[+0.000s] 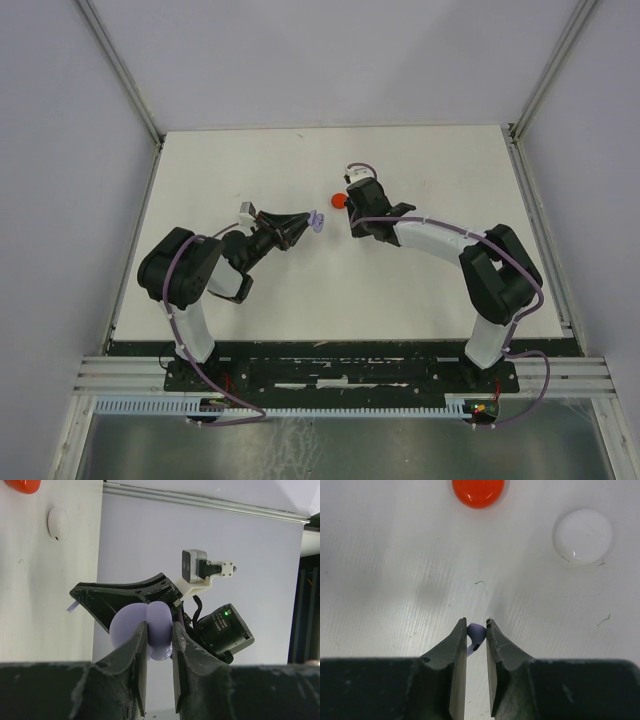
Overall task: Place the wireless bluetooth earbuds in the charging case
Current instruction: Place the earbud in the charging case.
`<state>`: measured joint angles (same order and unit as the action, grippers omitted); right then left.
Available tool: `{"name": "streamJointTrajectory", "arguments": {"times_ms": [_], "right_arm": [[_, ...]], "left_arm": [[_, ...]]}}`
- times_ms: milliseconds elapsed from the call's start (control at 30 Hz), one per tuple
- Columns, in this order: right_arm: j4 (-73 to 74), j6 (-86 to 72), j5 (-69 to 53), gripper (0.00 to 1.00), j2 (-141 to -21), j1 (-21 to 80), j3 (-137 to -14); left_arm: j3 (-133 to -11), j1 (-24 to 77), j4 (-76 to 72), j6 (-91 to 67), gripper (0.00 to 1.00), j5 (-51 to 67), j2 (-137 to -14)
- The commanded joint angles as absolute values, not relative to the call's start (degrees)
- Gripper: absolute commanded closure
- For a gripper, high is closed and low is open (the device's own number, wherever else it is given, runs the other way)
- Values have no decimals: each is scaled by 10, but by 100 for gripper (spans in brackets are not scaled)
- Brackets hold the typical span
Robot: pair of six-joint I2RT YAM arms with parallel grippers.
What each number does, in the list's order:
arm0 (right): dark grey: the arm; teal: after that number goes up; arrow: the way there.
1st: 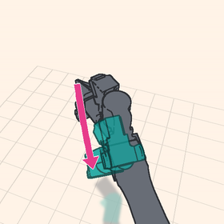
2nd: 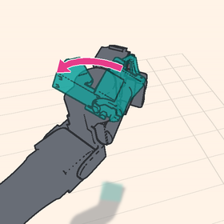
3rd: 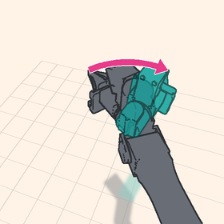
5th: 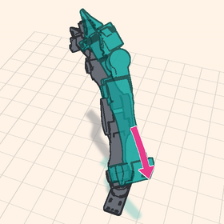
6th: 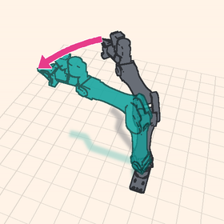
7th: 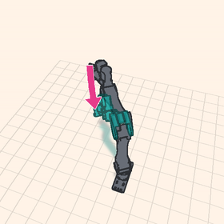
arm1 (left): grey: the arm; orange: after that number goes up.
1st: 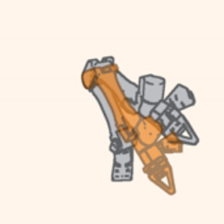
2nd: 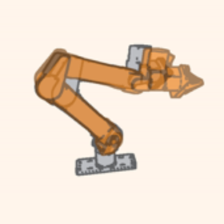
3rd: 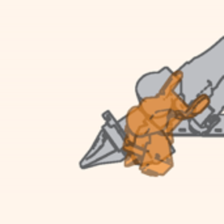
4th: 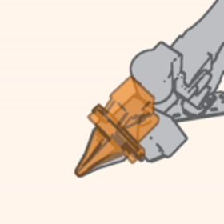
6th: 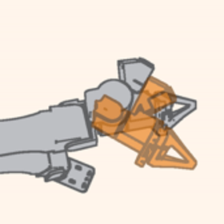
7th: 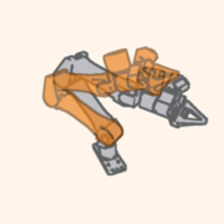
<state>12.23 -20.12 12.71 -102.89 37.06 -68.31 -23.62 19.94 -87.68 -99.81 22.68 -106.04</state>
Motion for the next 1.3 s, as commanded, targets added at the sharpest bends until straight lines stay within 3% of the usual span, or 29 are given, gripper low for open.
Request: {"name": "streamJointTrajectory", "arguments": {"times_ms": [0,267,733,1267], "right_arm": [[87,-193,141,92,-991,370,-678],[65,-184,136,92,-976,370,-666],[-145,-53,128,94,-837,407,-544],[-538,66,48,97,-845,435,-384]], "left_arm": [[-239,197,-991,-977,97,236,-1066],[-242,198,-991,-977,97,238,-1073],[-288,235,-991,-1013,97,241,-1146],[-315,252,-991,-1032,97,261,-1162]]}}
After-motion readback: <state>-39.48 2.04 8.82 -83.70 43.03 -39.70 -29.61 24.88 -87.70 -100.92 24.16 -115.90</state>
